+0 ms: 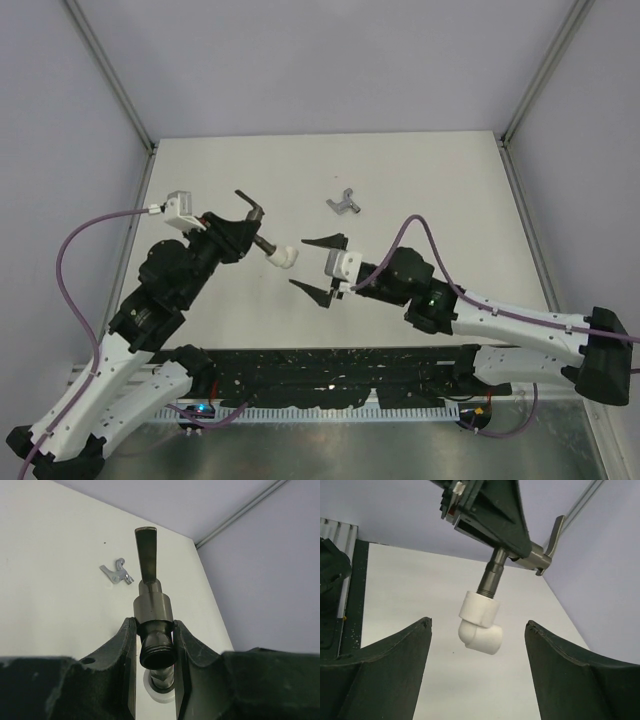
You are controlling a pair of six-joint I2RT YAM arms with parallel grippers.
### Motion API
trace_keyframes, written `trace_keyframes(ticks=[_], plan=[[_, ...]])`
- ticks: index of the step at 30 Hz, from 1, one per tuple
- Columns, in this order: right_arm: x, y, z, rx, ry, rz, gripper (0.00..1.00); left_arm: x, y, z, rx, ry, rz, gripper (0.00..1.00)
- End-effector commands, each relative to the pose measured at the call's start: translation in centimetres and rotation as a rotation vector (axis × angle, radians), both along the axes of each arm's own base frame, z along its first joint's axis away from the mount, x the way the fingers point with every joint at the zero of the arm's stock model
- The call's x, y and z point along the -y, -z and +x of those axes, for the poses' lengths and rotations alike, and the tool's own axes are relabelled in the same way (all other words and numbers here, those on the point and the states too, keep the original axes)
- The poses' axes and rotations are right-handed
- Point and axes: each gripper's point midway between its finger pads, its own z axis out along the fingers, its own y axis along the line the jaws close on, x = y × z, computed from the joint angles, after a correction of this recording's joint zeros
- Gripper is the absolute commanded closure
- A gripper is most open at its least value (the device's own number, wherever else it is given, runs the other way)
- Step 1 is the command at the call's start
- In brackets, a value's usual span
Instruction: Install the water faucets
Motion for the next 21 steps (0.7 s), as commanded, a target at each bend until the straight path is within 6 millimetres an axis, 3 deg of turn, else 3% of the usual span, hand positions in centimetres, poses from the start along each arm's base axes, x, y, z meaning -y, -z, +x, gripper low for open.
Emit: trace_keyframes(ticks=[1,7,15,17,20,21], plan=[[0.1,-0.1,1.8,0.19,0.231,-0.041,0.21,-0.7,-4.9,-0.2,0.061,-0.041,-0.171,1.0],[-2.1,1.7,1.3,0.295,0.295,-0.102,0.21,-0.4,-5.6,-0.7,0.057,-0.022,-0.247,1.0],[-2.1,2.3,3.4,0.365,0.462,-0.072,0.25,0.5,-5.8,-1.2,0.04,0.031,-0.307,1.0],[-2.2,2.0,3.4,0.355,0.459,-0.045,0.3,0.8,-5.8,-1.3,0.042,0.049,-0.31,1.0],[-2.8,1.4,2.6,0.321,0.4,-0.011,0.45,1.3,-5.7,-1.4,0.067,0.08,-0.306,1.0],[-2.6,1.0,2.5,0.289,0.385,0.013,0.55,1.5,-5.6,-1.4,0.08,0.09,-0.301,1.0]])
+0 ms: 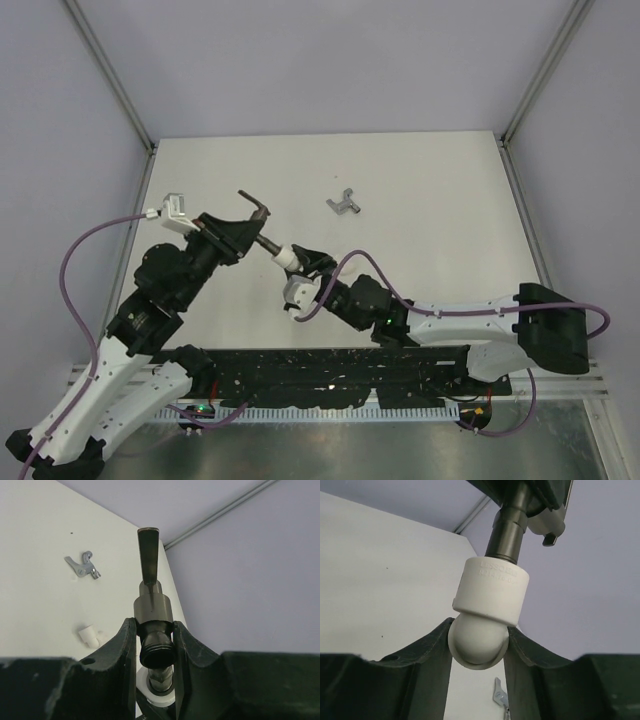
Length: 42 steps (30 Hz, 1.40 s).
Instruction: Install the water faucets
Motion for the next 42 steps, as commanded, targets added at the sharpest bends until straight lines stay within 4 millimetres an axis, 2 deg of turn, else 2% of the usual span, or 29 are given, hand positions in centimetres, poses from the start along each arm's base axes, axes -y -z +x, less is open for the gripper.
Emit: trace_keyframes(ticks=[1,2,3,4,9,10,12,13,14,15,16,17,18,19,20,21,22,26,28,29,30,31,32,34,35,39,42], plan=[[0.1,-4.8,-1.0,-0.027,-0.076,0.188,0.64,0.7,-4.0,-0.6,0.154,0.053,-0.101,1.0],[0.4,-5.4,-1.1,-0.073,-0.104,0.228,0.77,0.9,-4.4,-0.6,0.194,0.064,-0.106,1.0],[0.4,-5.9,-1.6,-0.123,-0.154,0.263,0.86,1.1,-4.9,-0.8,0.245,0.077,-0.106,1.0],[0.7,-6.3,-1.3,-0.15,-0.173,0.285,0.95,1.3,-4.9,-0.9,0.278,0.091,-0.105,1.0],[1.7,-8.1,-1.9,-0.433,-0.442,0.415,0.95,1.1,-6.2,-1.8,0.526,0.103,-0.076,1.0],[1.9,-8.5,-1.9,-0.465,-0.473,0.436,0.95,1.4,-6.4,-2.5,0.595,0.133,-0.066,1.0],[1.9,-8.9,-3.2,-0.596,-0.626,0.461,0.95,1.3,-7.2,-3.5,0.721,0.138,-0.061,1.0],[2.2,-9.5,-2.8,-0.662,-0.653,0.51,0.95,1.4,-7.3,-4.0,0.781,0.151,-0.047,1.0],[2.3,-10.1,-3.5,-0.693,-0.72,0.52,0.95,1.4,-7.4,-4.5,0.835,0.155,-0.046,1.0],[2.3,-10.1,-3.0,-0.804,-0.743,0.557,0.95,1.4,-7.9,-5.4,0.905,0.167,-0.042,1.0],[2.5,-10.8,-3.5,-0.816,-0.797,0.566,0.95,1.5,-8.3,-6.3,0.975,0.182,-0.031,1.0],[2.6,-10.6,-2.9,-0.937,-0.814,0.61,0.95,1.4,-8.7,-6.9,1.024,0.185,-0.03,1.0],[2.9,-11.4,-3.2,-0.946,-0.858,0.64,0.95,1.5,-9.1,-7.6,1.065,0.201,-0.026,1.0],[2.9,-10.9,-2.6,-1.083,-0.865,0.682,0.95,1.7,-9.3,-8.2,1.102,0.215,-0.013,1.0],[3.4,-11.9,-2.8,-1.071,-0.914,0.716,0.95,1.8,-9.6,-8.6,1.133,0.228,0.004,1.0],[3.4,-11.2,-2.2,-1.182,-0.918,0.756,0.95,1.7,-9.8,-8.9,1.152,0.23,0.013,1.0],[3.8,-11.9,-2.4,-1.178,-0.958,0.788,0.95,1.7,-9.9,-9.0,1.159,0.229,0.016,1.0],[3.7,-10.7,-1.2,-1.243,-0.923,0.822,0.95,1.1,-10.1,-8.7,1.147,0.187,0.038,1.0],[3.9,-10.1,-0.7,-1.234,-0.877,0.824,0.82,0.7,-9.6,-7.6,1.082,0.151,0.057,1.0],[4.1,-10.1,-0.5,-1.223,-0.867,0.826,0.65,0.5,-9.4,-7.1,1.051,0.134,0.069,1.0],[4.3,-10.0,-0.2,-1.204,-0.85,0.825,0.57,0.5,-8.9,-6.5,1.007,0.125,0.089,1.0],[4.4,-9.9,-0.2,-1.193,-0.84,0.821,0.44,0.4,-8.6,-6.0,0.966,0.113,0.111,1.0],[4.6,-9.8,0.1,-1.163,-0.813,0.815,0.4,0.3,-8.3,-5.5,0.934,0.105,0.129,1.0],[5.0,-9.3,0.7,-1.096,-0.749,0.794,0.21,0.1,-7.7,-4.6,0.862,0.089,0.152,1.0],[4.9,-8.5,1.1,-1.106,-0.695,0.785,0.05,0.0,-7.8,-4.3,0.829,0.082,0.164,1.0],[6.2,-7.6,2.2,-0.884,-0.53,0.689,0.05,-0.1,-6.3,-2.3,0.629,0.074,0.228,1.0],[6.8,-7.4,2.2,-0.748,-0.443,0.621,0.05,-0.5,-5.5,-1.1,0.503,0.048,0.262,1.0]])
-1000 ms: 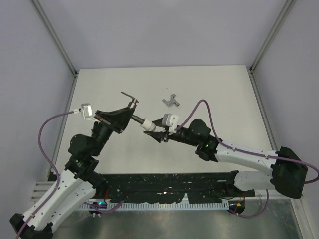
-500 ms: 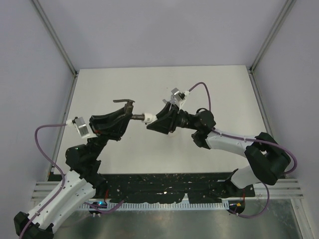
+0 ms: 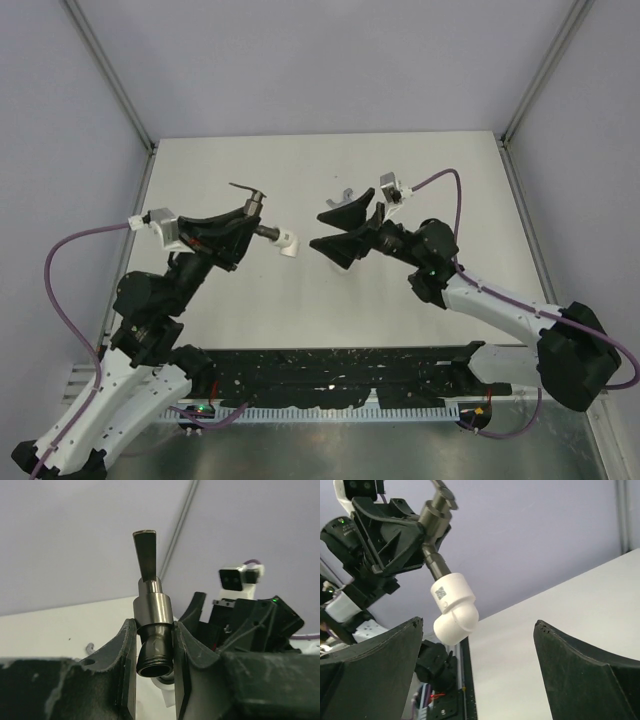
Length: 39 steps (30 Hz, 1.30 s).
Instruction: Install the water faucets
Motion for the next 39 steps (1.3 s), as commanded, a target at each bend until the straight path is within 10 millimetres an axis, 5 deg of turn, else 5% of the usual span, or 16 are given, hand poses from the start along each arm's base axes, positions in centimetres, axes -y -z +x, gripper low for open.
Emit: trace_keyframes(ticks=[1,15,28,34,36,39], plan=[[1.4,-0.1,0.8,0.303,0.244,-0.162,0.05,-1.2,0.8,1.9,-0.195,-0.107,0.03,1.0],[-2.6,0.7,-4.1,0.955,0.502,-0.558,0.05,-1.1,1.2,2.2,-0.451,-0.103,-0.05,1.0],[-4.5,1.0,-2.9,1.158,0.765,-0.693,0.0,0.2,1.4,1.9,-0.496,-0.026,-0.108,1.0],[-4.8,0.6,-2.6,1.109,0.795,-0.659,0.16,0.6,1.2,1.6,-0.483,0.005,-0.115,1.0],[-4.7,0.5,-2.4,1.08,0.781,-0.642,0.44,0.5,1.1,1.4,-0.464,0.009,-0.104,1.0],[-4.4,-0.5,-2.8,0.986,0.713,-0.546,0.7,0.8,1.0,0.7,-0.417,0.041,-0.059,1.0]])
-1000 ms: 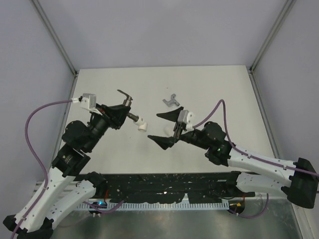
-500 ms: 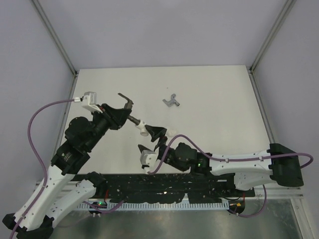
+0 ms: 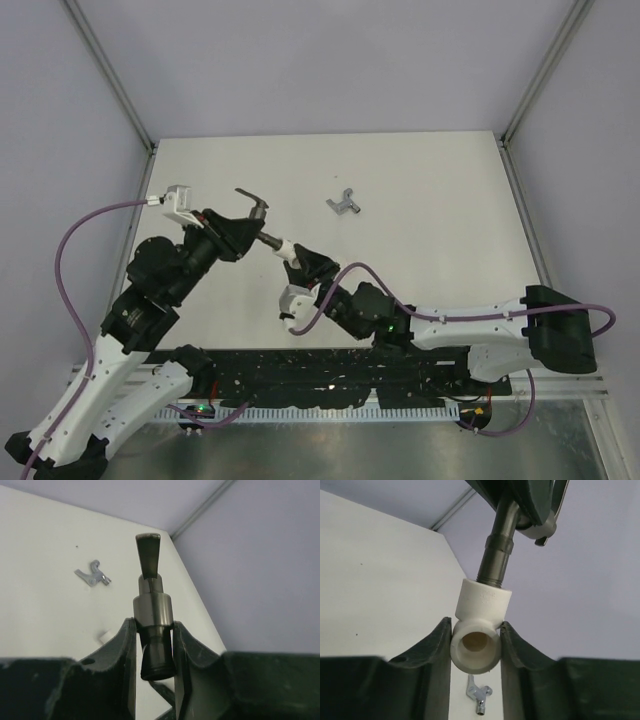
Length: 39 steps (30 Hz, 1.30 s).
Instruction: Install the water faucets
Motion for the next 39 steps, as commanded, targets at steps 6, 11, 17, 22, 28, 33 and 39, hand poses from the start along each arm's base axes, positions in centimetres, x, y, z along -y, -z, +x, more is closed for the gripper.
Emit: trace_keyframes(ticks=[6,11,17,22,28,33,39], plan=[[0.7,-5.7,-0.8,-0.406,-0.376,0.292,0.95,1.7,-4.3,-2.7,0.335,0.185,0.038,1.0],[0.8,-7.0,-2.8,-0.686,-0.719,0.305,0.95,4.4,-4.3,-5.2,0.507,0.403,0.108,1.0],[1.8,-6.5,-1.8,-1.067,-0.914,0.347,0.95,5.9,-4.5,-7.5,0.622,0.568,0.13,1.0],[2.9,-6.9,0.3,-1.166,-0.93,0.42,0.94,6.7,-4.3,-7.9,0.644,0.622,0.081,1.0],[3.1,-5.9,3.5,-1.206,-0.756,0.436,0.57,5.9,-3.4,-6.0,0.585,0.503,0.08,1.0],[4.5,-4.4,5.9,-1.087,-0.532,0.37,0.28,3.4,-3.0,-2.2,0.502,0.246,0.091,1.0],[7.5,-5.3,6.7,-0.782,-0.387,0.293,0.07,1.6,-1.3,1.9,0.354,0.027,0.015,1.0]])
